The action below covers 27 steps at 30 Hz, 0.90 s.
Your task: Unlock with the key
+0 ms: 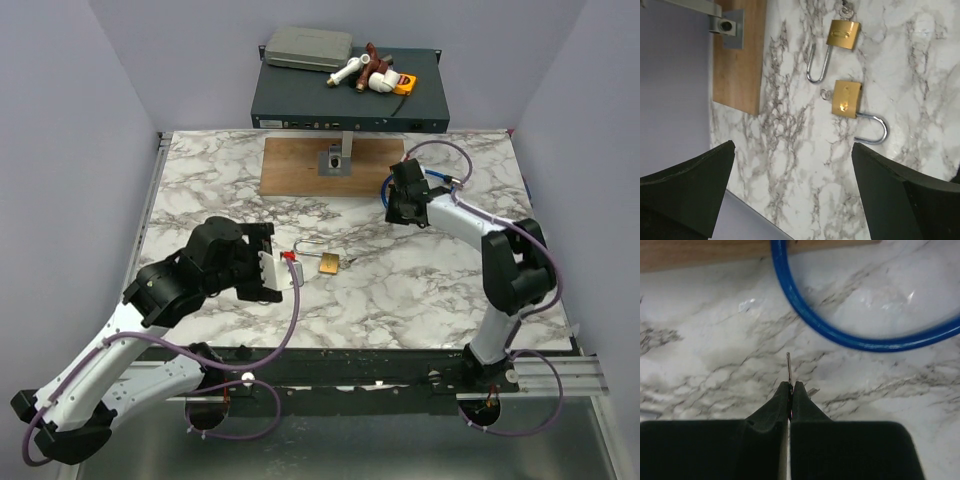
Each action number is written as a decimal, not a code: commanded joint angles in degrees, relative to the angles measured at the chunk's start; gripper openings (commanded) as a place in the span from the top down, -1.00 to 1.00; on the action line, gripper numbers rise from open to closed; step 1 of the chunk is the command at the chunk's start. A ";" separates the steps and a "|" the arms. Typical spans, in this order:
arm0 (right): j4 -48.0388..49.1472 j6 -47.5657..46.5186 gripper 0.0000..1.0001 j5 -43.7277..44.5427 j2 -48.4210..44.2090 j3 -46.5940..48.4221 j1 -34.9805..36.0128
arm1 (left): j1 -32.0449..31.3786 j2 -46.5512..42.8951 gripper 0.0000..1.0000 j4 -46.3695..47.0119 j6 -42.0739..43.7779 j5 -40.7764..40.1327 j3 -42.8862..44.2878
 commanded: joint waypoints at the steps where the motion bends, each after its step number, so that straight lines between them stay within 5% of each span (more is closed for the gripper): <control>1: 0.35 -4.21 0.99 9.13 5.69 7.05 -2.95 | 0.83 -3.11 -0.97 -8.28 -5.84 2.54 0.05; 14: -6.78 -5.39 0.99 8.61 20.06 15.60 -8.37 | 1.03 -6.90 -0.97 -8.12 -9.27 1.64 -3.72; 20: -3.83 -0.85 0.99 1.93 15.56 2.60 -7.65 | 1.02 -4.97 -0.97 -8.10 -10.86 2.18 -1.56; 27: 1.69 7.29 0.99 -0.99 -2.11 -19.02 0.15 | 1.00 -2.05 -0.97 -7.65 -11.07 3.03 1.79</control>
